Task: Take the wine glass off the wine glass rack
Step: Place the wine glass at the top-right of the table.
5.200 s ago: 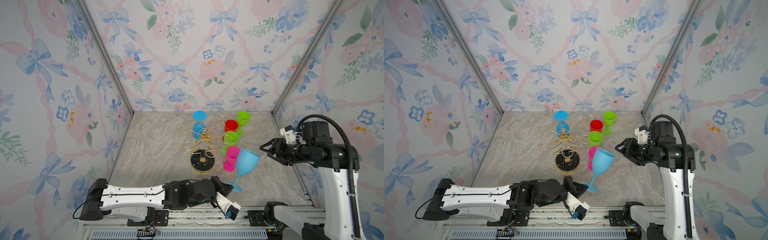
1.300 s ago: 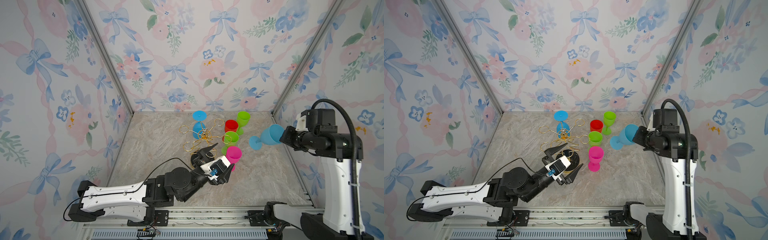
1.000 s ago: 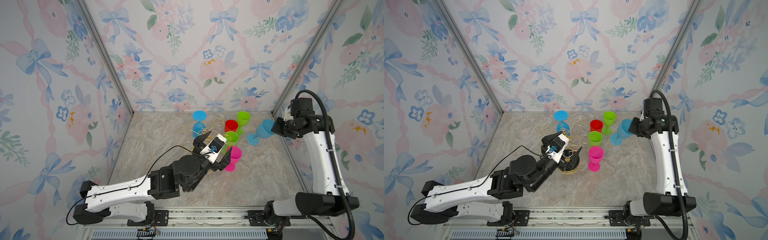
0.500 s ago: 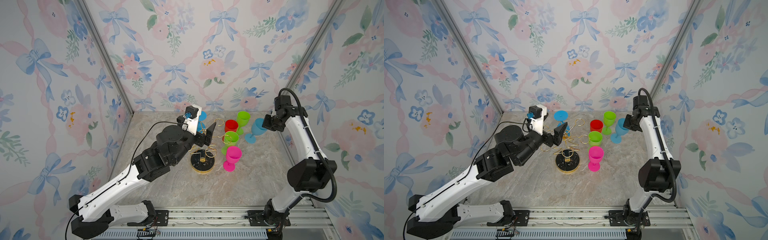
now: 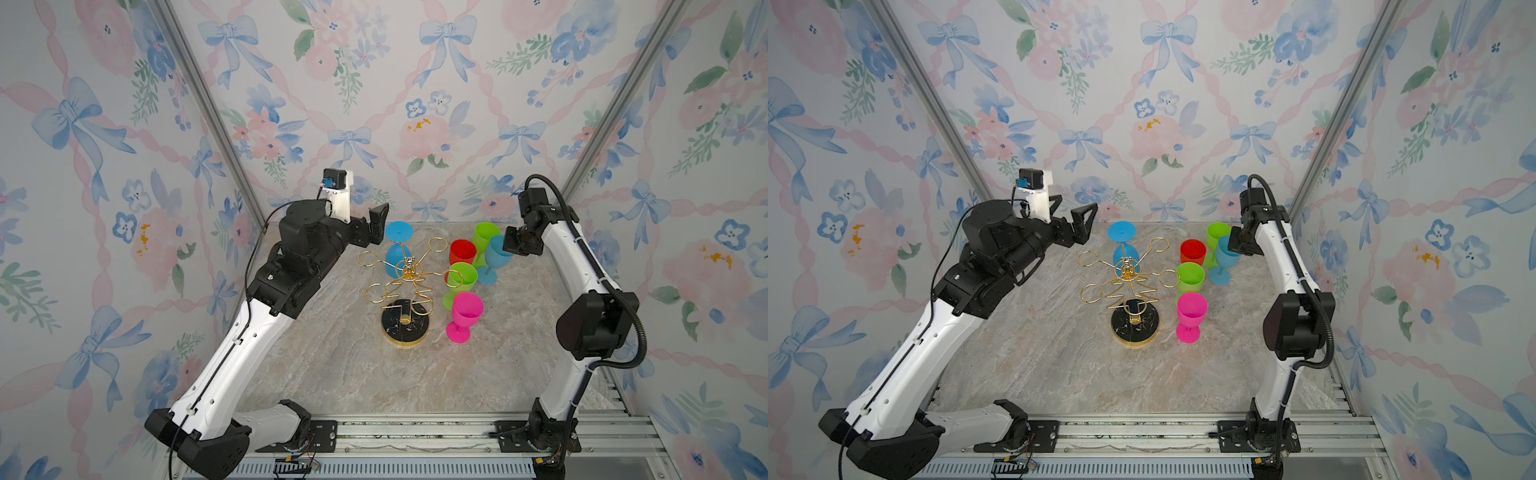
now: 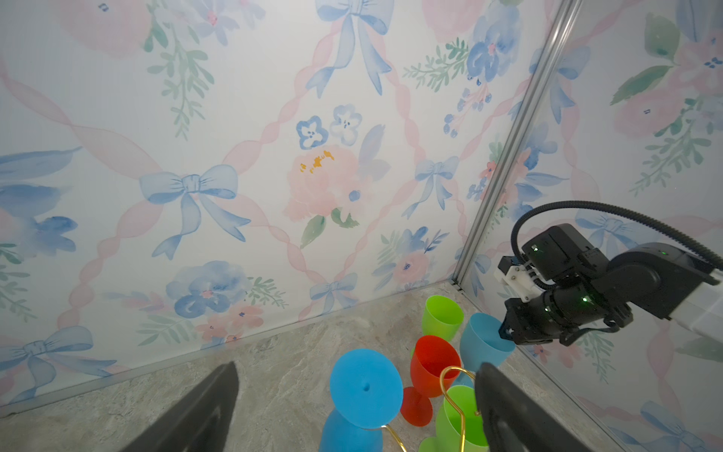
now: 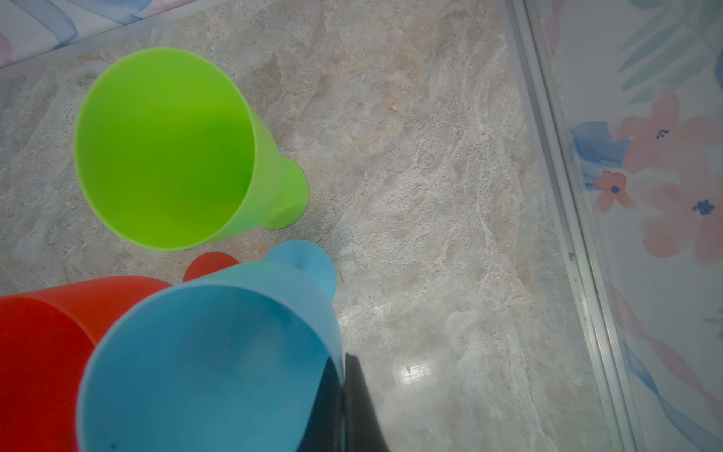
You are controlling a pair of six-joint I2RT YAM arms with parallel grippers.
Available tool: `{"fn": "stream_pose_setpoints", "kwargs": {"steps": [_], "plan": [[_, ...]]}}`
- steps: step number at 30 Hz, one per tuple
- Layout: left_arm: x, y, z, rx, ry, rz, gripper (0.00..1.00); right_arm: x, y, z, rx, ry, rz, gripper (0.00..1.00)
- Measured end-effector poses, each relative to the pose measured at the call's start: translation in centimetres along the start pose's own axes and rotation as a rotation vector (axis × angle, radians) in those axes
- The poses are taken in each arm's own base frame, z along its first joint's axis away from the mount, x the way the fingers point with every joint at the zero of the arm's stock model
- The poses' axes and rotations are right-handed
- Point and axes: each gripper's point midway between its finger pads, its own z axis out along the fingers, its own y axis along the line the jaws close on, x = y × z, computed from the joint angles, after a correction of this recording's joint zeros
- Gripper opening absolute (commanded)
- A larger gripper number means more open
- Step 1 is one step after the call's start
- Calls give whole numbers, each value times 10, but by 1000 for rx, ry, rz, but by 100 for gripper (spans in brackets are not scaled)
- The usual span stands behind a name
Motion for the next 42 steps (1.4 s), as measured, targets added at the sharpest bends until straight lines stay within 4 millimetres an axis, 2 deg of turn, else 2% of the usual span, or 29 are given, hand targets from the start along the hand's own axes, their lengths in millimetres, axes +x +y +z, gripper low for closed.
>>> {"fn": "stream_pose_setpoints", "kwargs": {"steps": [5,14,19,36,42], "plan": [[7,15,8,7,30,-22,96,2,4,3,15,2,-15,0],[4,34,6,-6,28,-40,97,2,5,7,23,3,-19,0],[4,44,5,-17,29,-47,97,5,10,17,24,19,-31,0],[33,60,9,-30,92,-68,97,9,19,27,22,35,-47,0],[31,64,4,-41,85,-68,97,11,23,27,19,36,-56,1]]}}
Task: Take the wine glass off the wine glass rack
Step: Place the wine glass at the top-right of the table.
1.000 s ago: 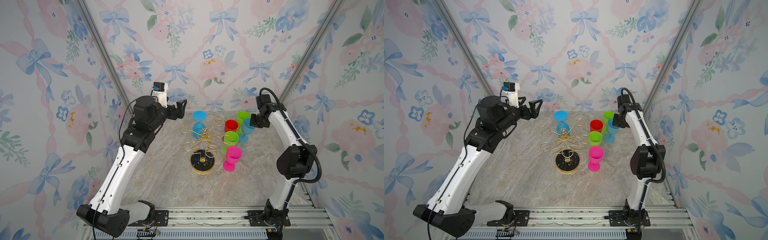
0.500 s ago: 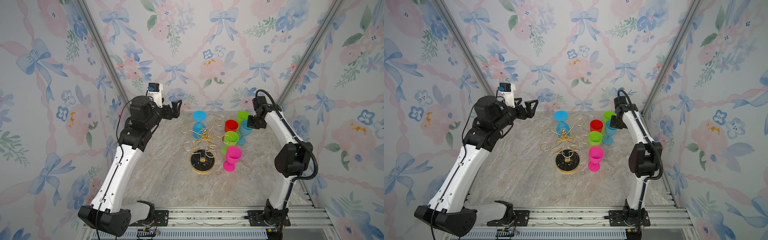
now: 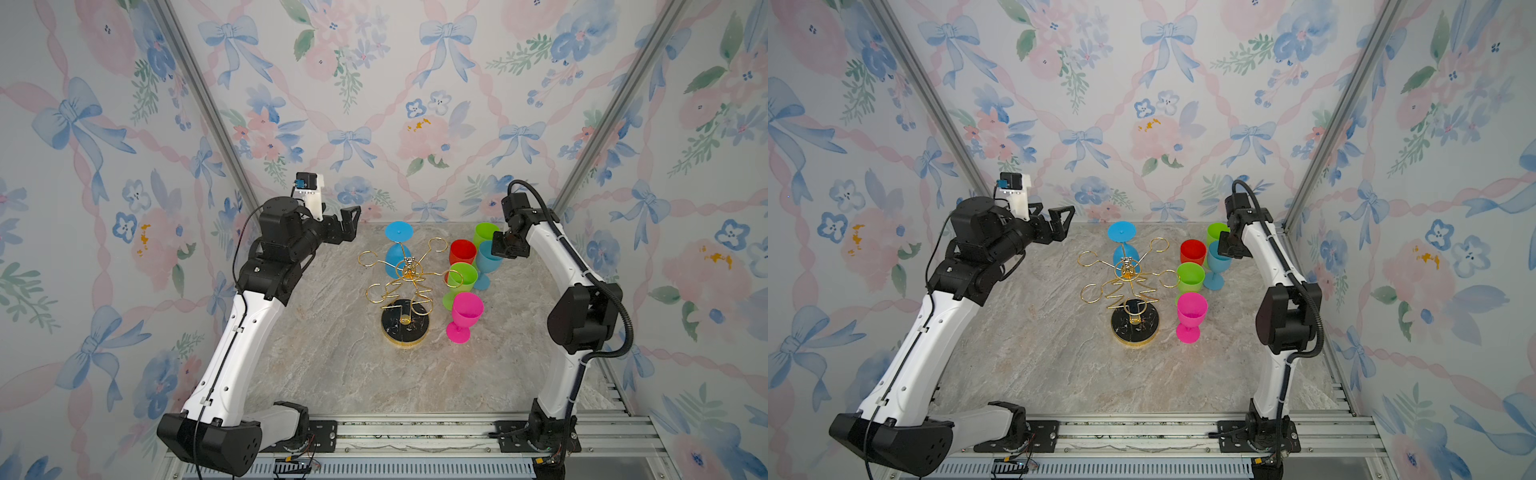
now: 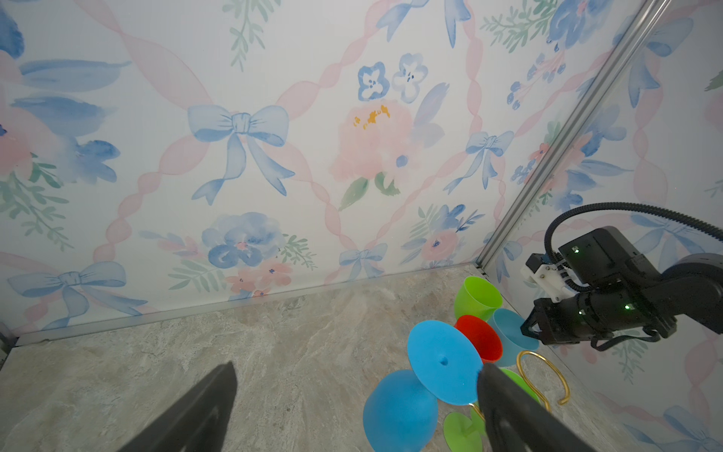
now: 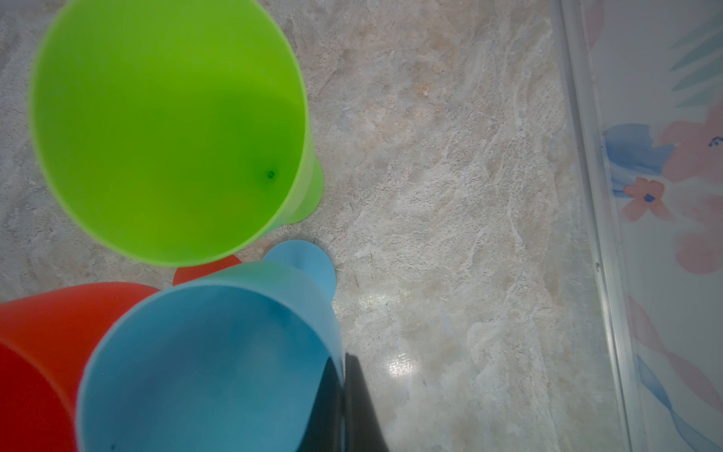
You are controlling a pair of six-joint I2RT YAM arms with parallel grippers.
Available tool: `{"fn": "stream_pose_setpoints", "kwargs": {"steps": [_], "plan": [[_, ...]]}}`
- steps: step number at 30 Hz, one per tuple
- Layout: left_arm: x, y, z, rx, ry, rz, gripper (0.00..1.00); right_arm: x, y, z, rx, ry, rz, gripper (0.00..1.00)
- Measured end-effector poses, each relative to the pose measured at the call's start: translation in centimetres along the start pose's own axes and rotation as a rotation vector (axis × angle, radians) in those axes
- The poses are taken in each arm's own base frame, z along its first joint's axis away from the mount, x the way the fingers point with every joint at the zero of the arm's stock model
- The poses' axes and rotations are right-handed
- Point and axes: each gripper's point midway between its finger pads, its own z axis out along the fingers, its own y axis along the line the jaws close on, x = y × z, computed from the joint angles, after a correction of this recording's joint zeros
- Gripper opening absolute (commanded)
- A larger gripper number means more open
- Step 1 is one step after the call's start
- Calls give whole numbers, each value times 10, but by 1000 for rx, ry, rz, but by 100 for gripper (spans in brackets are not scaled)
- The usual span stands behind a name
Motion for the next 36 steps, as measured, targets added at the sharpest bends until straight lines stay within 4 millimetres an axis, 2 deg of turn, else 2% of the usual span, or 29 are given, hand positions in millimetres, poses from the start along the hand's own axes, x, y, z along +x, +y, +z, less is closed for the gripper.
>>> {"fn": "stream_pose_setpoints", "kwargs": {"steps": [19,21,24,28,31,36], "plan": [[3,-5,-3,30,8,-1,97,0,0,0,3,0,2,27],[4,-7,-3,41,11,-1,97,0,0,0,4,1,-4,37],[5,-10,-2,65,18,-4,96,1,-1,-2,4,1,-8,57],[14,-13,6,101,50,-22,94,-2,-5,-21,3,-36,-15,71],[24,-16,17,134,88,-47,93,-7,-11,-51,-5,-99,-12,77],[39,-18,34,172,146,-106,91,-7,-24,-109,-38,-219,9,79]]}}
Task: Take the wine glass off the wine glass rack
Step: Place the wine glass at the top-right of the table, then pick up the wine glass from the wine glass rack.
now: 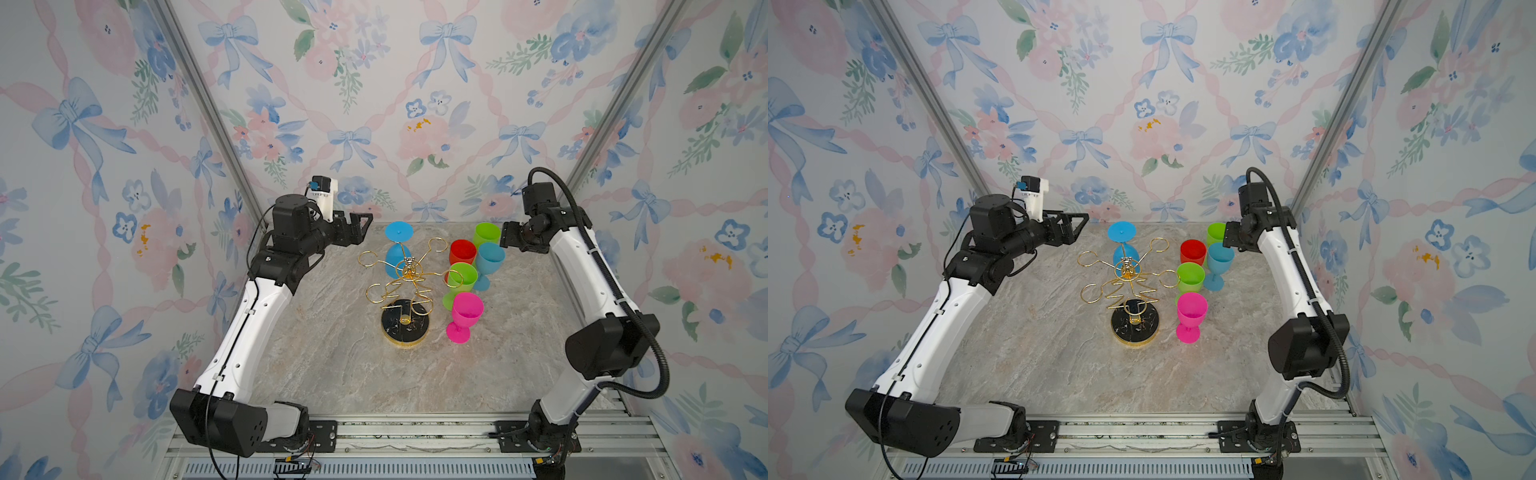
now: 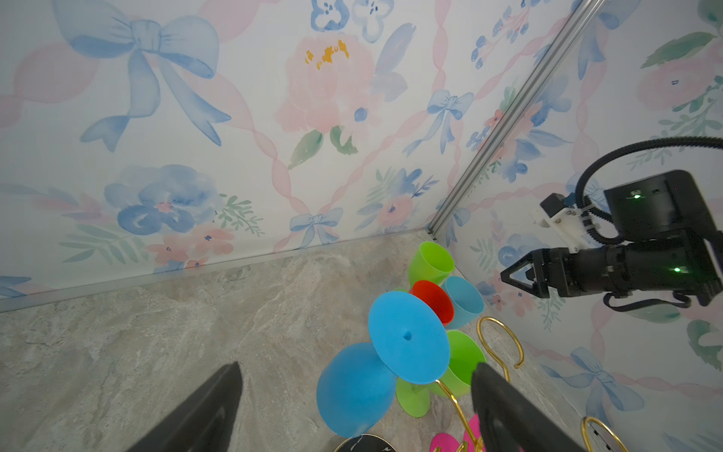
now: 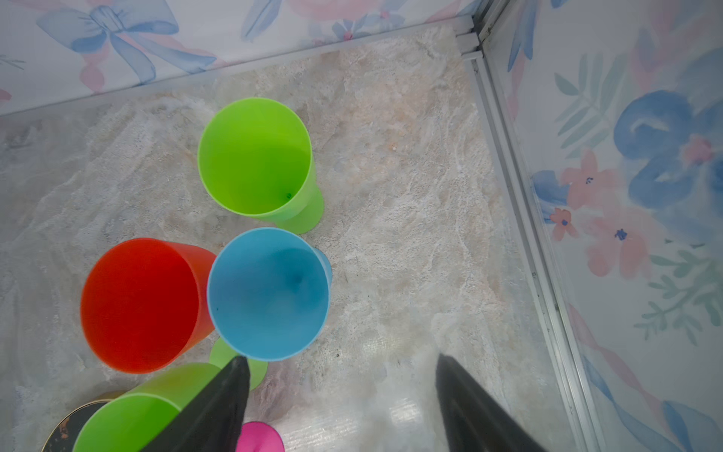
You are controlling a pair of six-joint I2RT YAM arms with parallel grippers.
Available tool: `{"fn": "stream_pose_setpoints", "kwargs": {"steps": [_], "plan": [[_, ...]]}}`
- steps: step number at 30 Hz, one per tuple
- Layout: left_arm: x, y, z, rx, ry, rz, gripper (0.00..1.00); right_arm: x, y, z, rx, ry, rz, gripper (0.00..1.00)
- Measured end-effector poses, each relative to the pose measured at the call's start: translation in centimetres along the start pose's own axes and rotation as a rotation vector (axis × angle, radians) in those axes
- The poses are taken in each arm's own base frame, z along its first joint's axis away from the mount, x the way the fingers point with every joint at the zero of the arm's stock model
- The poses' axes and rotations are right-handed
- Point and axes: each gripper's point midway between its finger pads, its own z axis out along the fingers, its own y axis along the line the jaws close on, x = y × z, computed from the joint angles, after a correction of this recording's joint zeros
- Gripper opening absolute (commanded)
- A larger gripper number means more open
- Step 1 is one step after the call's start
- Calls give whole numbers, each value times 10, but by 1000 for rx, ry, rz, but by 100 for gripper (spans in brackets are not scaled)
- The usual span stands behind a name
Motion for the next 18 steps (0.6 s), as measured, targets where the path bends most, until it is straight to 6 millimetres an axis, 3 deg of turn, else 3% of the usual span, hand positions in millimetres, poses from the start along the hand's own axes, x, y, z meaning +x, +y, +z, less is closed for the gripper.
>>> {"fn": "stream_pose_setpoints", "kwargs": {"steps": [5,12,16,18], "plan": [[8,-1,10,35,35,-49,86,9,-4,-39,-65,-74,17,79],[6,-9,30,149,90,-162,65,32,2,-61,-188,-106,30,79],[5,-1,37,181,116,-238,62,39,4,-69,-232,-123,32,80],[5,3,35,184,121,-271,67,42,5,-74,-249,-133,33,80]]}}
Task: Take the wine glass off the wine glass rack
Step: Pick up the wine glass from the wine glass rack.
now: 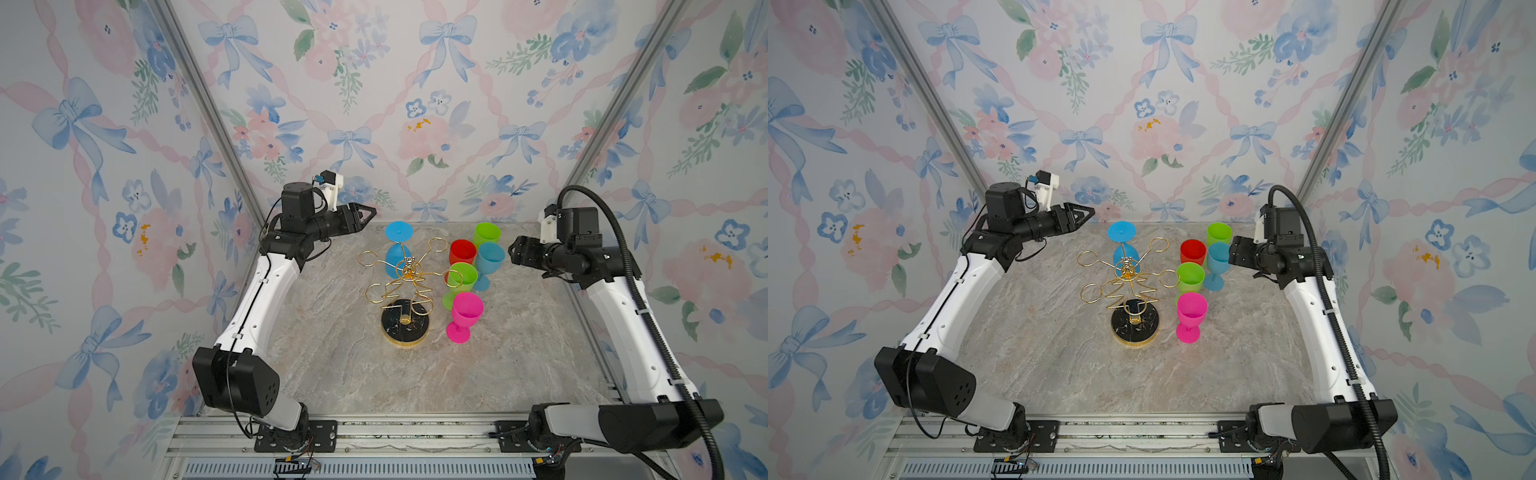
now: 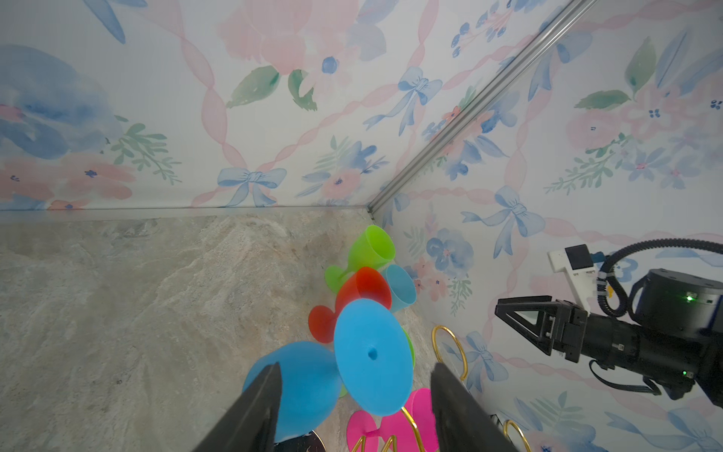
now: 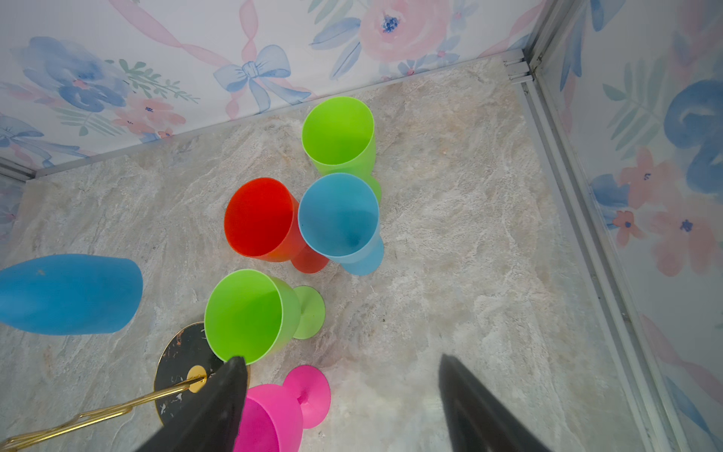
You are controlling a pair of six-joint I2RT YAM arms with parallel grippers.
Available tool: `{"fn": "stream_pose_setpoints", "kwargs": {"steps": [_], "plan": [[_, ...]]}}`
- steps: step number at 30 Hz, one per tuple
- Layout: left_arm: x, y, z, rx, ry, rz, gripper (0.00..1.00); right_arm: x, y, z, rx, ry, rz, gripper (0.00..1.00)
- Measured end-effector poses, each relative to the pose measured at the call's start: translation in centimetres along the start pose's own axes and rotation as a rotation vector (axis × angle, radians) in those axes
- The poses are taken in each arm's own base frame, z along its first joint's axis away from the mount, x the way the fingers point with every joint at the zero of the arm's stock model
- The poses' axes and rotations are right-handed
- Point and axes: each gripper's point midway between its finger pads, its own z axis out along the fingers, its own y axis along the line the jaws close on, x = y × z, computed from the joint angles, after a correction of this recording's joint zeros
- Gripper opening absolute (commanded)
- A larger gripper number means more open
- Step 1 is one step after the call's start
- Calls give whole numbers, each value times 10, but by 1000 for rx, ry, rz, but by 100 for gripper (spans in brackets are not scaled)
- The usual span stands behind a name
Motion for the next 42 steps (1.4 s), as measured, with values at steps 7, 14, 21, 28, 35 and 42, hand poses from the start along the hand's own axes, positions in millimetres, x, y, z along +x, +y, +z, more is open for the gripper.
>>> {"fn": "stream_pose_setpoints", "kwargs": {"steps": [7,14,21,28,35,42], "plan": [[1,-5,-2,32,13,-64,57,8,4,-3,-43,-9,20,80],[13,-21,8,71,53,-103,51,18,9,6,-87,11,63,80],[18,-16,18,45,61,-160,45,19,12,-1,-111,-6,74,80],[23,-17,28,14,60,-195,41,22,14,-4,-127,-21,82,80],[30,-18,36,-10,62,-207,40,32,12,1,-128,-1,90,80],[41,-4,44,-42,83,-235,32,32,10,-2,-133,-12,94,80]]}}
